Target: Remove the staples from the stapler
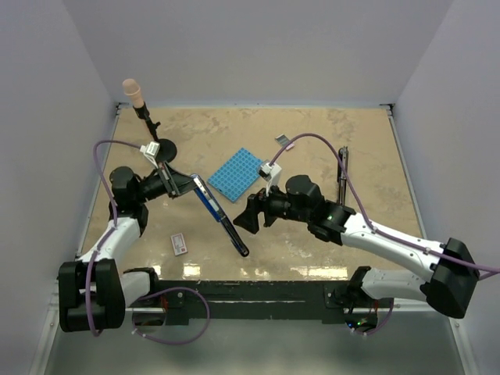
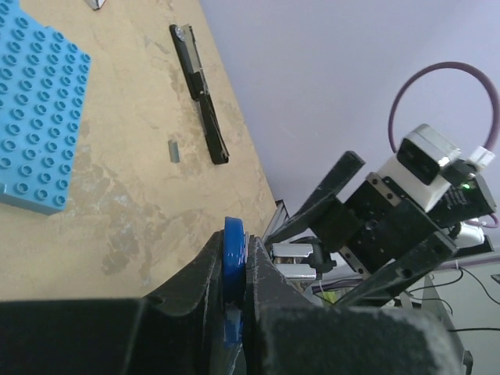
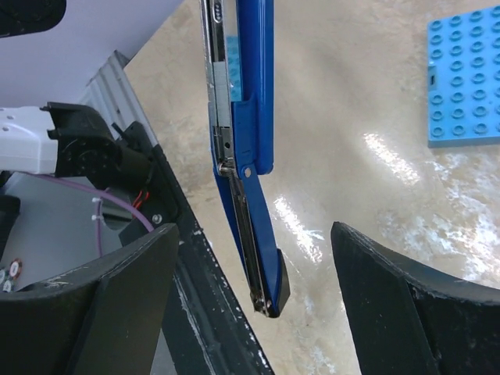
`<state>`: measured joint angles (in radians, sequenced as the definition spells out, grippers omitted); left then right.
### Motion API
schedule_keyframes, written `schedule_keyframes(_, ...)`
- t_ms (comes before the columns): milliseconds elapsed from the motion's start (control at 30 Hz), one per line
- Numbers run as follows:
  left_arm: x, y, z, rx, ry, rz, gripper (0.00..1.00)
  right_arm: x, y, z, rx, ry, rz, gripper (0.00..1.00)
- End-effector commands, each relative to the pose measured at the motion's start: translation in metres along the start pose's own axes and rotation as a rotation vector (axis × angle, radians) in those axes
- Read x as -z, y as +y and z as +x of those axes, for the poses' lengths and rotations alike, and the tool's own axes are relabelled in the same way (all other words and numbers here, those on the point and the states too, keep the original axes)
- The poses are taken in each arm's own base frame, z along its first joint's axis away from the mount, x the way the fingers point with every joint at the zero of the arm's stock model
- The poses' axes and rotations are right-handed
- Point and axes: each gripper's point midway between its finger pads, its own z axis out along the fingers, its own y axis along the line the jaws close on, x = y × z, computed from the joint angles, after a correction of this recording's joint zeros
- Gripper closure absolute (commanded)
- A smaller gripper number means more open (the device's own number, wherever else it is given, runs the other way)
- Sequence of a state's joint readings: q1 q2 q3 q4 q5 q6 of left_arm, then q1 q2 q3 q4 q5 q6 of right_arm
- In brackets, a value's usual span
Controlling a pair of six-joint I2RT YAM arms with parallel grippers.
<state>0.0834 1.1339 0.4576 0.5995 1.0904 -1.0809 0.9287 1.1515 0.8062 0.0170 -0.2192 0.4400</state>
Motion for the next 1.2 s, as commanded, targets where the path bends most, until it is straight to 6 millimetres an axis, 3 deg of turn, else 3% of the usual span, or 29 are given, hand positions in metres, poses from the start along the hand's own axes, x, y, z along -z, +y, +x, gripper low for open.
schedule_keyframes(0,0.002,-0.032,-0.004,-0.030,-0.003,0.081,1.00,-0.006,0.033,0.003,0.055,0.030,-0.240,0.17)
schedule_keyframes(133,0.002,-0.043,0.002,-0.019,0.000,0.129,1.00,-0.012,0.037,0.011,0.060,0.018,-0.310,0.14)
schedule_keyframes(300,-0.001,-0.055,0.010,-0.045,0.027,0.176,1.00,-0.015,0.055,-0.001,0.086,0.011,-0.409,0.13)
schedule_keyframes(433,-0.001,-0.064,0.014,-0.063,0.037,0.212,1.00,-0.024,0.056,-0.001,0.080,0.031,-0.429,0.13)
schedule_keyframes(633,-0.002,-0.075,0.020,-0.079,0.050,0.259,1.00,-0.017,0.071,-0.001,0.033,0.010,-0.544,0.15)
schedule_keyframes(800,0.000,-0.088,0.024,-0.102,0.057,0.322,1.00,-0.018,0.073,0.000,0.006,0.019,-0.559,0.21)
schedule_keyframes(1167,0.003,-0.094,0.028,-0.120,0.062,0.372,1.00,-0.018,0.069,0.003,-0.015,0.013,-0.537,0.86)
